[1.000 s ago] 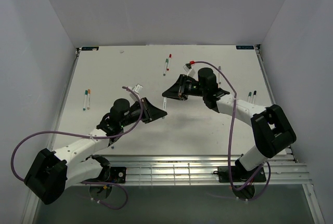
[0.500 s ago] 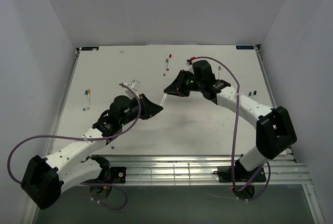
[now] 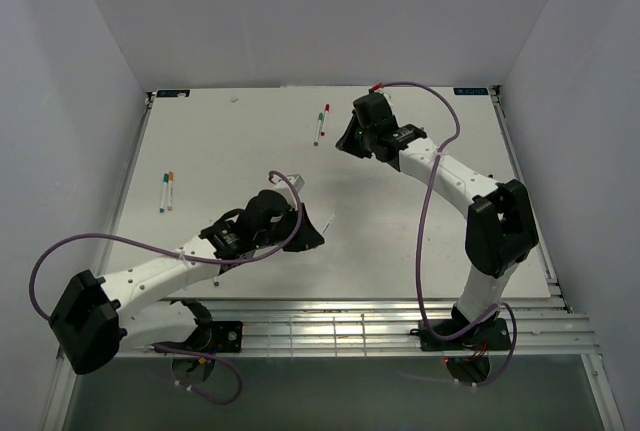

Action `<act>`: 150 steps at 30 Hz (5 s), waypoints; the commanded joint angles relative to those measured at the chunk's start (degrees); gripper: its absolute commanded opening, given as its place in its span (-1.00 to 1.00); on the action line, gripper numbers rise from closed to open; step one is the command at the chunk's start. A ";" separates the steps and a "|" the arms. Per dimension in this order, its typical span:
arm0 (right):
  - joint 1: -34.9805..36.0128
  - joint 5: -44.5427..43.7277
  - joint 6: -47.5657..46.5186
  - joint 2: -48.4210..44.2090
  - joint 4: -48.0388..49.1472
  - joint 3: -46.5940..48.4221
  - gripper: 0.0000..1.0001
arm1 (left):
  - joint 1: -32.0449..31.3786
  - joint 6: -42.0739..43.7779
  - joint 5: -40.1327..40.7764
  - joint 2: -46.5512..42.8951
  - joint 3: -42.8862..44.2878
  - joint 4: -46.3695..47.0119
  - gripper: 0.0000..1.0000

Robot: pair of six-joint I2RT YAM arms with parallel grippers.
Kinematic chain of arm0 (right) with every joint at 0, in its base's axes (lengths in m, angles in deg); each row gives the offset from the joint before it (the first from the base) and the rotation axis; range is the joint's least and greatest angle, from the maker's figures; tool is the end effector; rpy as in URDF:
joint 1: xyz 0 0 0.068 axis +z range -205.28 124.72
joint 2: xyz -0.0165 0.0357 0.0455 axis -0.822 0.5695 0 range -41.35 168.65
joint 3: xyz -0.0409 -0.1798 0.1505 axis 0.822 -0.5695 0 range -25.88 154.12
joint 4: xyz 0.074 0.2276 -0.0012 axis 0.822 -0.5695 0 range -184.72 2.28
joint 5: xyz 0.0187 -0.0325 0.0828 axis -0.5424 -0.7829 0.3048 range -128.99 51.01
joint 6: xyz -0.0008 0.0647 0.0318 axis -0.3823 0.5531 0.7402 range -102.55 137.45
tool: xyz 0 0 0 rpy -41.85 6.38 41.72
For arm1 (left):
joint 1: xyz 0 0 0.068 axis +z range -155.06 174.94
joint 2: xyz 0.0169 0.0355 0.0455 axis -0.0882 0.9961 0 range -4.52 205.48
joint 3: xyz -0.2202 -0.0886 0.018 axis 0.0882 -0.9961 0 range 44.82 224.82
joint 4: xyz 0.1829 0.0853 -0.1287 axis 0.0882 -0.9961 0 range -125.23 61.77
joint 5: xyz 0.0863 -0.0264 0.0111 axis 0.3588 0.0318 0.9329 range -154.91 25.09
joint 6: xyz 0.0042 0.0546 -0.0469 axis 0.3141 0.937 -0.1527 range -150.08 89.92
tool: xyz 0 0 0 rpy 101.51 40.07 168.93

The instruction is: Open the pen caps

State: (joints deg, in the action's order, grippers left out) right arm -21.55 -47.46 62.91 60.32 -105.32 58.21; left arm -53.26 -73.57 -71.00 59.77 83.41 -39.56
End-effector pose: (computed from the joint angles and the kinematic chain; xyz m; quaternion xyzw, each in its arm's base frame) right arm 0.3406 0.2169 0.2504 0.1243 0.8772 0.2421 0.3955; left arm 0.1639 -0.1928 0.1967 0.0604 0.8920 -0.3526 0.2762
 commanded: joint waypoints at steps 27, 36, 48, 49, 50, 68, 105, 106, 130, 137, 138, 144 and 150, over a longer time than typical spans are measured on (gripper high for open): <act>-6.58 12.42 -28.05 -5.78 -5.43 -20.90 -0.85 | 5.23 3.23 24.72 21.49 8.45 1.12 -1.00; -6.58 16.91 -28.84 -2.44 -1.73 -23.45 -0.78 | 8.04 4.02 22.01 28.16 7.29 7.46 -1.00; -6.49 12.60 -28.40 0.11 -0.76 -22.13 -0.67 | 11.29 1.48 15.58 32.65 3.95 9.40 -1.00; -6.58 12.43 -27.97 0.20 -0.76 -22.13 -0.67 | 11.29 1.12 15.41 33.00 3.86 9.14 -1.00; -6.58 11.90 -27.70 0.55 -0.76 -21.96 -0.67 | 11.29 0.95 15.40 33.35 3.78 8.70 -1.00; -6.58 11.11 -25.50 2.83 -1.46 -20.46 -0.42 | 11.38 -1.43 20.24 36.34 4.21 0.70 -0.47; -17.03 5.83 -30.69 5.46 -7.61 2.36 0.34 | 11.38 1.38 22.35 13.42 0.70 -3.17 0.56; -17.82 5.57 -30.60 7.56 -8.23 3.87 0.33 | 11.29 1.56 21.91 12.19 0.96 -3.60 0.56; -27.67 1.52 -36.40 31.56 -13.07 31.12 0.10 | 11.29 4.46 11.27 -0.75 2.19 -3.43 0.52; -27.93 0.13 -36.84 34.91 -13.07 34.03 0.03 | 11.29 5.08 11.45 -0.57 2.02 -3.17 0.52; -27.94 -0.23 -36.84 35.00 -12.98 34.20 0.03 | 11.29 5.08 11.36 -0.48 1.93 -3.17 0.53; -28.29 -0.58 -37.28 35.62 -12.45 35.17 0.02 | 11.29 5.34 11.10 0.66 1.84 -2.38 0.52; -28.73 -0.85 -37.02 35.35 -11.92 34.56 0.01 | 11.29 5.52 10.75 2.06 1.67 -1.68 0.52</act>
State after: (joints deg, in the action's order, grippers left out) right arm -49.83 -47.09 26.19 95.20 -118.04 90.96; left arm -42.23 -68.83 -59.61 61.78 85.37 -42.71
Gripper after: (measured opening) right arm 0.505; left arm 0.764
